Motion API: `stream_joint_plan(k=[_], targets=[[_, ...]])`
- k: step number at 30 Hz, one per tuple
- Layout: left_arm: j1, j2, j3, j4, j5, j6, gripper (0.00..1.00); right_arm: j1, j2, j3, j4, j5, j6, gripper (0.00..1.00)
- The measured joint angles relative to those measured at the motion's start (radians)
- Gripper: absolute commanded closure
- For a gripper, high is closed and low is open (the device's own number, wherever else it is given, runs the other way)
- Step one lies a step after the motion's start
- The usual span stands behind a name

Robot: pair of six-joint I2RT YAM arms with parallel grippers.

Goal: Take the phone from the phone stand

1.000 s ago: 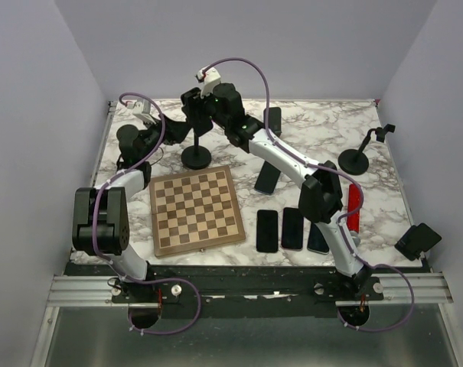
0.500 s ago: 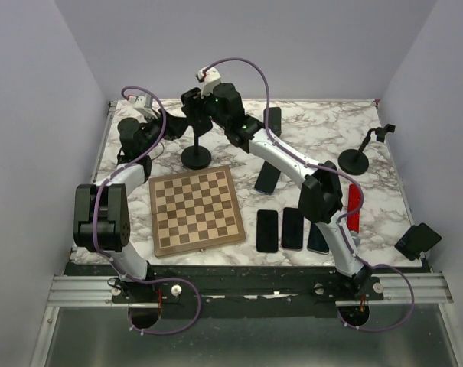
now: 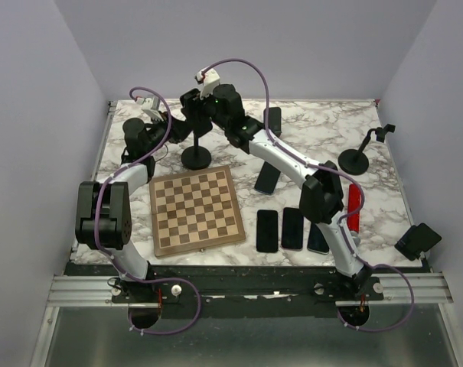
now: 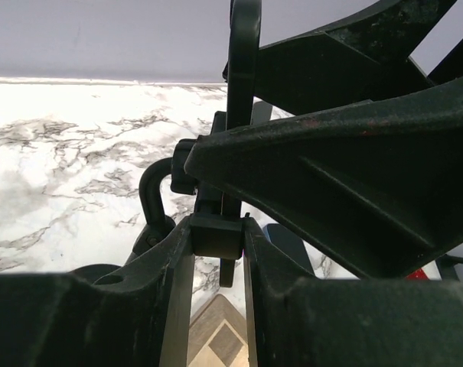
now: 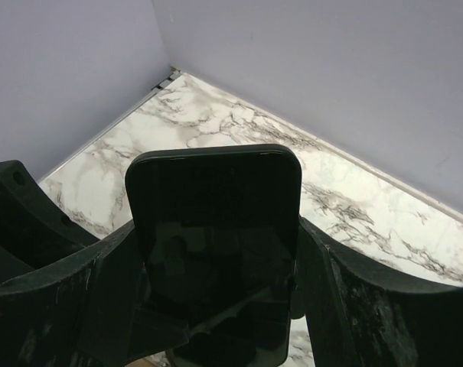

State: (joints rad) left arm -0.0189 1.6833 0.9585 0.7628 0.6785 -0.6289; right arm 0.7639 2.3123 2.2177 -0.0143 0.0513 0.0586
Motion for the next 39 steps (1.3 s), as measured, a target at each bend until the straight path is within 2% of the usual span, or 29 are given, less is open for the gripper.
stream_joint_plan(k=[7,12,18,24,30,39], targets=[[0.041,0.021,-0.018,0.08,0.129,-0.043,1.0,-0.012,-0.055,-0.104,0.056,-0.072,-0.045,0.99],[0.079,0.084,-0.018,0.234,0.252,-0.15,1.0,-0.058,-0.067,-0.145,0.115,-0.267,-0.047,0.99],[0.097,0.127,-0.005,0.34,0.315,-0.223,1.0,-0.111,-0.017,-0.039,0.047,-0.491,-0.024,0.99],[0.11,0.175,0.021,0.407,0.361,-0.296,1.0,-0.144,0.032,0.029,0.034,-0.645,0.014,0.99],[0.125,0.187,0.028,0.395,0.364,-0.319,1.0,-0.156,0.035,0.032,0.019,-0.754,0.079,0.99],[0.097,0.116,0.016,0.223,0.289,-0.227,0.98,-0.151,-0.05,-0.128,0.105,-0.705,0.229,0.99]])
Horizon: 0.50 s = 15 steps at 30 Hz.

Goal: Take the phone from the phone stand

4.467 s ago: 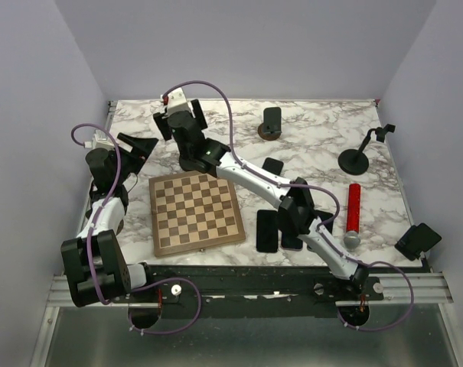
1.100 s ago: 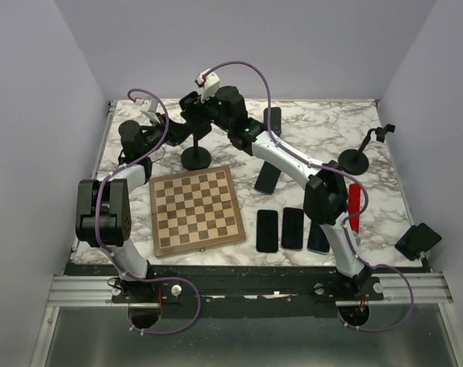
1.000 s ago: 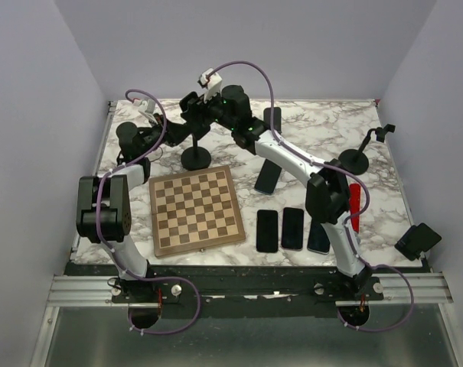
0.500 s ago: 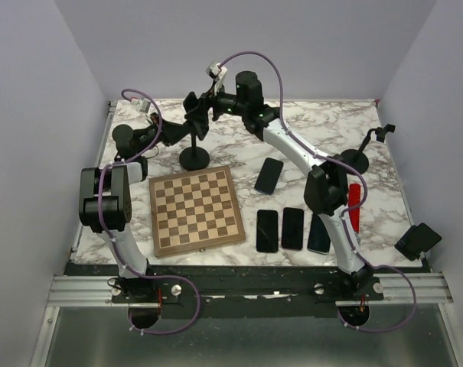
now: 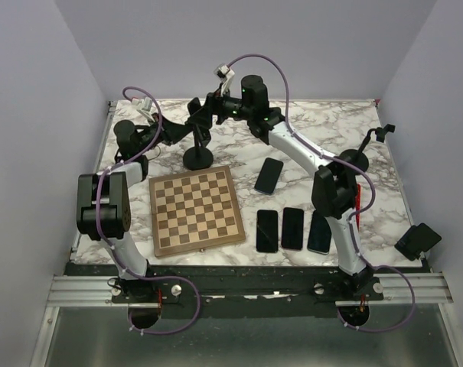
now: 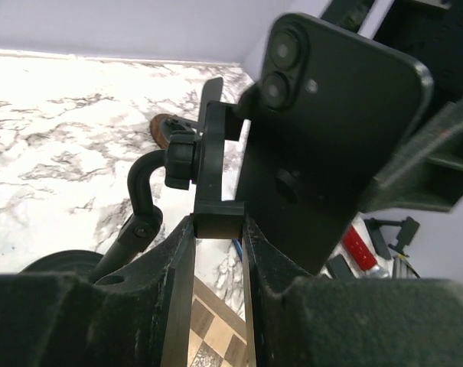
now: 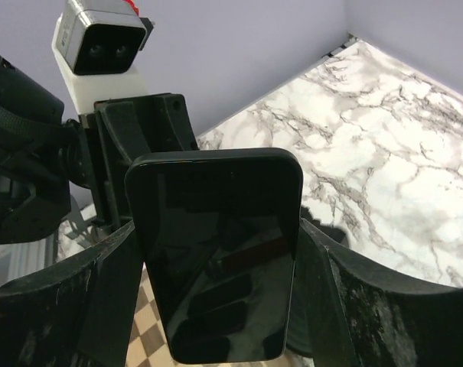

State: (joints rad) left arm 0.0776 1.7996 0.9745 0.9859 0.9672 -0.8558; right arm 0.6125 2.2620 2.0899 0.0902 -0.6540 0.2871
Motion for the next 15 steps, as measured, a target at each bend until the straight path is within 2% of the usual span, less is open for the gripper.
stream_joint_plan(k=[6,7,8,9,12,15], targets=[[-0.016,-0.077,-0.001,-0.19,-0.122,0.082,0.65,0.03,-0.1,-0.078,-0.01,0.081,0.09,0.99],[-0.016,-0.084,-0.001,-0.208,-0.135,0.088,0.57,0.037,-0.119,-0.084,-0.017,0.095,0.102,0.99],[-0.016,-0.103,-0.001,-0.251,-0.163,0.101,0.39,0.041,-0.141,-0.088,-0.026,0.108,0.111,0.99],[-0.016,-0.113,-0.001,-0.274,-0.175,0.107,0.28,0.043,-0.167,-0.096,-0.035,0.128,0.118,0.99],[-0.016,-0.16,0.005,-0.396,-0.241,0.136,0.24,0.057,-0.256,-0.131,-0.088,0.211,0.13,0.99],[-0.019,-0.189,0.075,-0.591,-0.32,0.178,0.23,0.059,-0.377,-0.214,-0.164,0.353,0.132,0.99]])
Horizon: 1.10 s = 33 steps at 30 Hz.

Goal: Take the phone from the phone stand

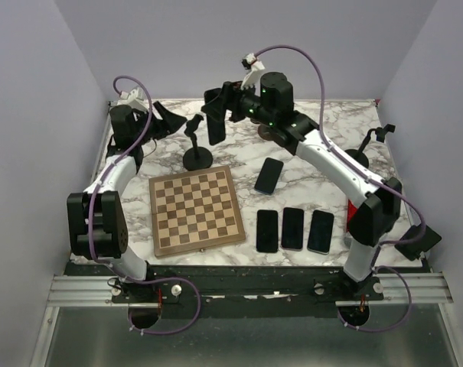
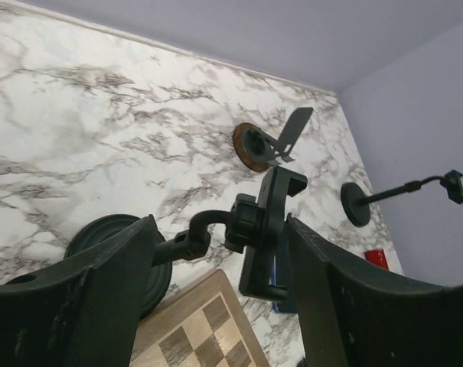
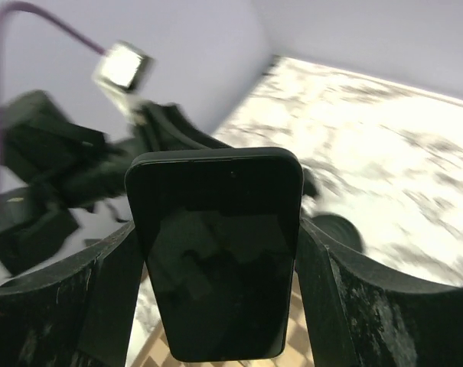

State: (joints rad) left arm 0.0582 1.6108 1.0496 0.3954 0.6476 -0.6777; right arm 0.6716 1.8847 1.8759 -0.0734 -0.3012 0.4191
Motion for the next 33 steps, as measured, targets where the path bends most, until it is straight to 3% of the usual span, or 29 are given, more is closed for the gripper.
stream_joint_plan(k=[8,14,22,33], targets=[[0.0,-0.096,0.134,-0.366,-0.14,0.053,0.21,-0.075,-0.305,-0.435,-0.119,0.336,0.022,0.99],[0.0,-0.156,0.186,-0.521,-0.191,0.061,0.21,-0.182,-0.308,-0.635,-0.246,0.507,0.096,0.99],[0.0,-0.298,0.187,-0.566,-0.183,0.058,0.22,-0.22,-0.154,-0.615,-0.349,0.663,0.169,0.99],[0.064,-0.294,0.152,-0.512,-0.084,-0.028,0.22,-0.229,-0.061,-0.541,-0.41,0.724,0.167,0.99]])
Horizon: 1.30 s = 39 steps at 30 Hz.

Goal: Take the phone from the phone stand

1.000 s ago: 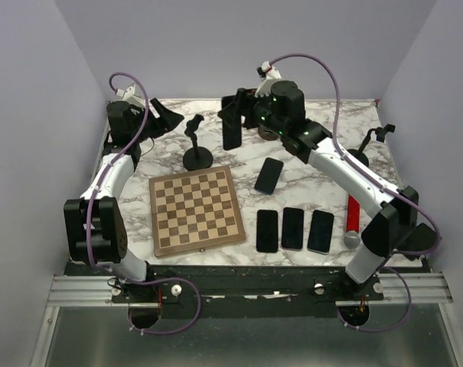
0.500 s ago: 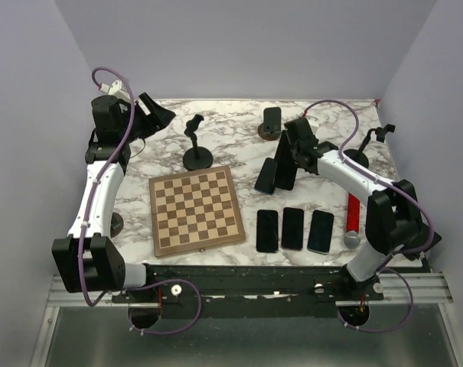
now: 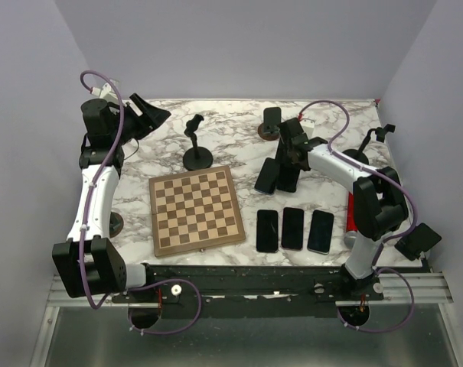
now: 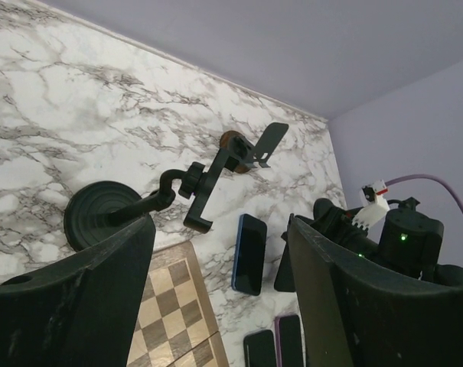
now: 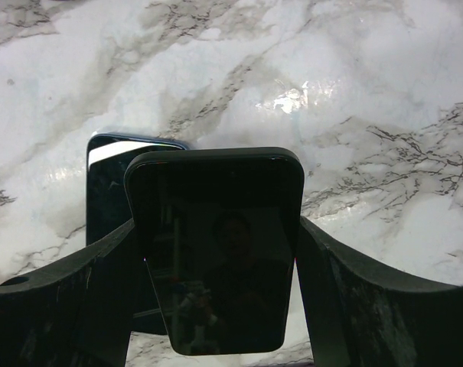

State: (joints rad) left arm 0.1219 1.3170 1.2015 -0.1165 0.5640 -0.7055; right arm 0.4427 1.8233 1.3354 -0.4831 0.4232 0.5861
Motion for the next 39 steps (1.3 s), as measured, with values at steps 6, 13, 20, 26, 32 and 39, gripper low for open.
stream_joint_plan(k=[6,13,20,26,32,39], targets=[[0.005,0.001,-0.021,0.043,0.035,-0.044,0.22,-0.023,0.0,-0.049,0.002,0.002,-0.03,0.99],[0.005,0.001,-0.024,0.056,0.047,-0.059,0.22,-0.056,0.01,-0.074,0.02,-0.043,-0.082,0.99],[0.005,0.001,-0.024,0.061,0.05,-0.059,0.22,-0.063,0.061,-0.082,0.045,-0.083,-0.098,0.99],[0.005,0.002,-0.024,0.063,0.05,-0.06,0.22,-0.065,0.098,-0.08,0.08,-0.116,-0.114,0.98],[0.005,0.009,-0.024,0.063,0.051,-0.059,0.22,-0.066,0.127,-0.058,0.132,-0.165,-0.152,0.97],[0.005,0.022,-0.024,0.063,0.051,-0.059,0.22,-0.066,0.131,-0.058,0.159,-0.186,-0.2,0.88]])
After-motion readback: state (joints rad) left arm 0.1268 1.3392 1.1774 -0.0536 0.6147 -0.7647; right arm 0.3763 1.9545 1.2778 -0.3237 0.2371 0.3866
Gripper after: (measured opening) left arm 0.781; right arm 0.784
